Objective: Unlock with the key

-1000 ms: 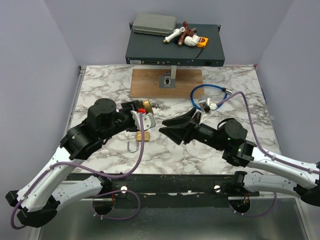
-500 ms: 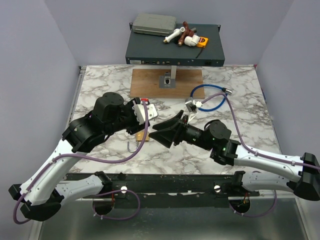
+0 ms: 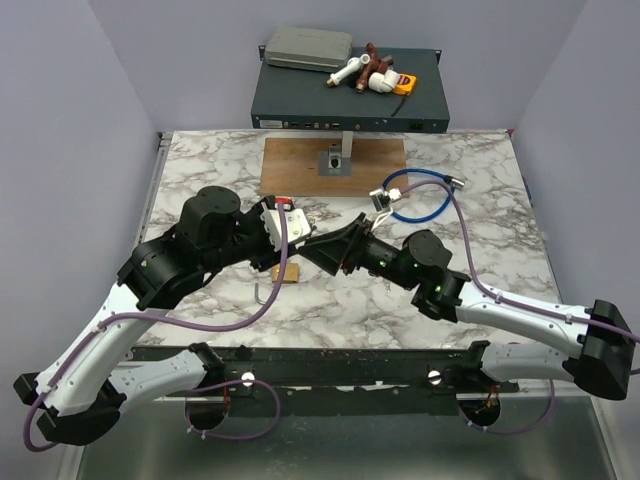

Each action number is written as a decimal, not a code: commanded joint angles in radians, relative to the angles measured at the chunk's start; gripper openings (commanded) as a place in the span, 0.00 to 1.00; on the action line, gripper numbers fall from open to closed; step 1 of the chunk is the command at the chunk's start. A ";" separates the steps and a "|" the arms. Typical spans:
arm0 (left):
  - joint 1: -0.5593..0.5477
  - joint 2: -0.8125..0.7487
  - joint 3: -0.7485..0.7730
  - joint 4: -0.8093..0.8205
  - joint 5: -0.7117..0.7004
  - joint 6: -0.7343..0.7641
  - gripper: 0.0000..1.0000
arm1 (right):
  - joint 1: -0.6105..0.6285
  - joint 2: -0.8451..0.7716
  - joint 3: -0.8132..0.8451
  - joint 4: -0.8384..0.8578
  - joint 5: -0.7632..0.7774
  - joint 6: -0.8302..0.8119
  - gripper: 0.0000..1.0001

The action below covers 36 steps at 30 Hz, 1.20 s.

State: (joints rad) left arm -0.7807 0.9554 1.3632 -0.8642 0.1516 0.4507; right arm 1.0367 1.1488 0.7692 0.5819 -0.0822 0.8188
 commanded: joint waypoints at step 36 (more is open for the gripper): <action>0.003 -0.058 -0.021 0.106 0.009 -0.084 0.00 | -0.009 0.226 0.045 0.469 0.137 0.151 0.50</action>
State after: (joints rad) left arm -0.7692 0.9043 1.3495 -0.8318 0.1307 0.4187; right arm 1.0325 1.3514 0.7822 0.9550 -0.0208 0.9531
